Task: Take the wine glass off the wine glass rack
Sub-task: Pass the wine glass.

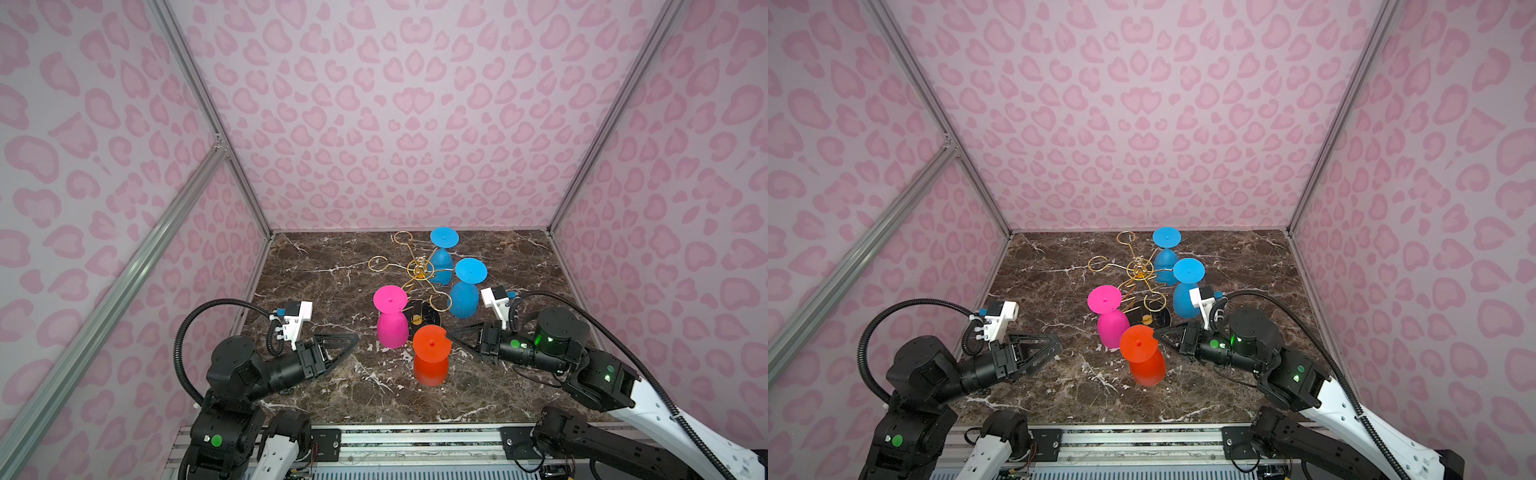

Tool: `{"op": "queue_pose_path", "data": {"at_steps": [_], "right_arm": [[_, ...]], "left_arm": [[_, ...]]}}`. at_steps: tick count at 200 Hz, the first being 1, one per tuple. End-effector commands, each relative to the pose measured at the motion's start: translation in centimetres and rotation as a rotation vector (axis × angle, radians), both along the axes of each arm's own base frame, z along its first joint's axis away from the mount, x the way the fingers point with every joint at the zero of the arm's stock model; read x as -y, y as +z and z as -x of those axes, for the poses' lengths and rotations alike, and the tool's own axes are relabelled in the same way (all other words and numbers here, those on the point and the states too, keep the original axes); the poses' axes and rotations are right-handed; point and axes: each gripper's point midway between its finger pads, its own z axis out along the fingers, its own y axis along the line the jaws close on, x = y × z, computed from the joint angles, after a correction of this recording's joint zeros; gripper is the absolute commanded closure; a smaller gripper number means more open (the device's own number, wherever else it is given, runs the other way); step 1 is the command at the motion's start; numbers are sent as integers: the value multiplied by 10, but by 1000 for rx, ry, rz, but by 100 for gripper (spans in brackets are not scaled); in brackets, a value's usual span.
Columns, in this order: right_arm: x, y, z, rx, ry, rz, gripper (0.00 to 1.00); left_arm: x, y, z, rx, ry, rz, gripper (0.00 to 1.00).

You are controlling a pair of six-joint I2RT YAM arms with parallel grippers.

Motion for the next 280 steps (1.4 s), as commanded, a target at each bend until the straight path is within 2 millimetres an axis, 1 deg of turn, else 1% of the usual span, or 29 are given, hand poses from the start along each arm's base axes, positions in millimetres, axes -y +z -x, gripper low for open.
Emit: {"op": "queue_pose_path", "data": {"at_steps": [1, 26, 50, 78, 124, 142, 165, 192, 231, 247, 267, 274, 276, 280], "right_arm": [[-10, 16, -2, 41, -3, -42, 100], [-27, 23, 0, 52, 29, -63, 100], [-45, 31, 5, 70, 68, -68, 100], [-59, 39, 8, 88, 98, -71, 100], [-83, 46, 11, 101, 151, -97, 100], [-92, 49, 11, 108, 167, -107, 100], [-105, 53, 11, 120, 194, -116, 100], [-118, 51, 9, 123, 215, -118, 100], [-137, 52, 11, 129, 258, -126, 100], [-140, 49, 11, 133, 265, -114, 100], [-138, 47, 10, 138, 258, -113, 100], [-137, 47, 10, 139, 255, -113, 100], [-137, 47, 10, 140, 256, -114, 100], [-136, 48, 10, 140, 254, -115, 100]], "left_arm": [[3, 6, 0, 21, -26, 12, 13], [5, 2, -1, 9, -43, 7, 17], [5, 3, 0, 20, -52, -7, 19], [5, 6, 2, 29, -52, -8, 18], [3, 15, 15, 56, -64, 11, 19], [3, 19, 18, 60, -62, 19, 21], [2, 19, 21, 52, -61, 28, 29], [2, 19, 23, 45, -66, 35, 40], [2, 15, 21, 22, -61, 39, 50], [2, 12, 20, 12, -56, 38, 55], [1, 9, 19, 13, -37, 35, 62], [0, 8, 18, 12, -30, 35, 63], [0, 8, 18, 13, -28, 35, 66], [0, 7, 17, 14, -24, 34, 69]]}}
